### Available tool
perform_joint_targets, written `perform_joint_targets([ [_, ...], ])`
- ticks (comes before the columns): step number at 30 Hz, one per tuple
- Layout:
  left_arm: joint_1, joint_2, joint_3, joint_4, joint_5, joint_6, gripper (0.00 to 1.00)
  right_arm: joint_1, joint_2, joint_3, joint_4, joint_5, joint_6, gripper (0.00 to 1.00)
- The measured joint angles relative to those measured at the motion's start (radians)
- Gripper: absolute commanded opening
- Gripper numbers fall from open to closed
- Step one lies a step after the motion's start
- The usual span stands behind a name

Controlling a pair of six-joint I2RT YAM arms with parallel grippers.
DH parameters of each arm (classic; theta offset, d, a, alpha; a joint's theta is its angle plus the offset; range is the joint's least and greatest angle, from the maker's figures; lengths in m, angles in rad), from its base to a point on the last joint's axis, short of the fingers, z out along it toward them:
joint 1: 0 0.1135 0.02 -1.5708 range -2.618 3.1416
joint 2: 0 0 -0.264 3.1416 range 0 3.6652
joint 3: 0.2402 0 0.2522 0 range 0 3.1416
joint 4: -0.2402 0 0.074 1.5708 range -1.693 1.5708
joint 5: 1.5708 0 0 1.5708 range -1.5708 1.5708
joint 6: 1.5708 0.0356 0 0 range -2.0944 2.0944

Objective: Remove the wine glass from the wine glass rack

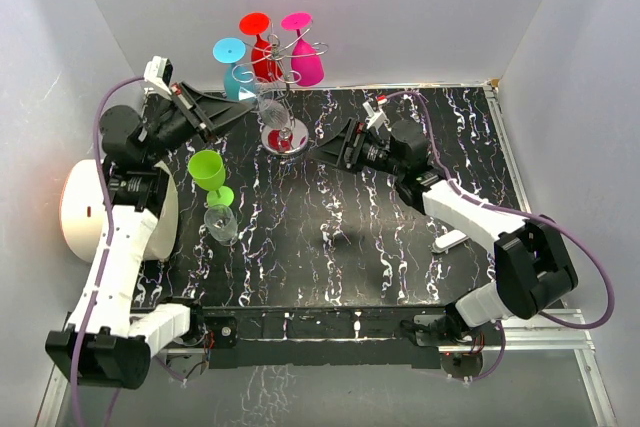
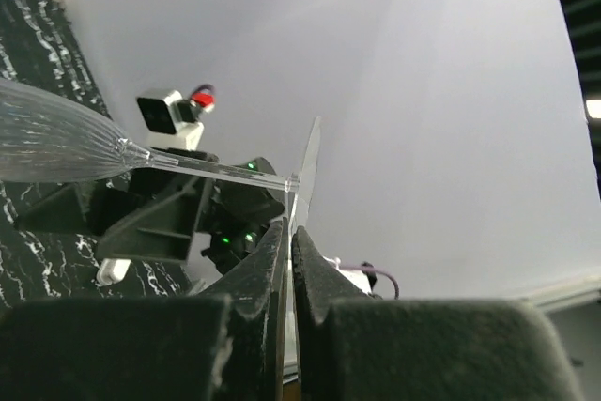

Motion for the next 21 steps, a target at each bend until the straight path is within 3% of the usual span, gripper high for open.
perform_joint_targets([
  [9,-0.021,-0.142,-0.070,0.240,0.044,-0.169,0.00,0.026,0.020,-0.008,0.383,-0.019,0.192,0.92],
  [21,-0.058,-0.175,-0.069,0.328,0.062,-0.269,0.00,0.041,0.032,0.070,0.586,0.032,0.304,0.84],
])
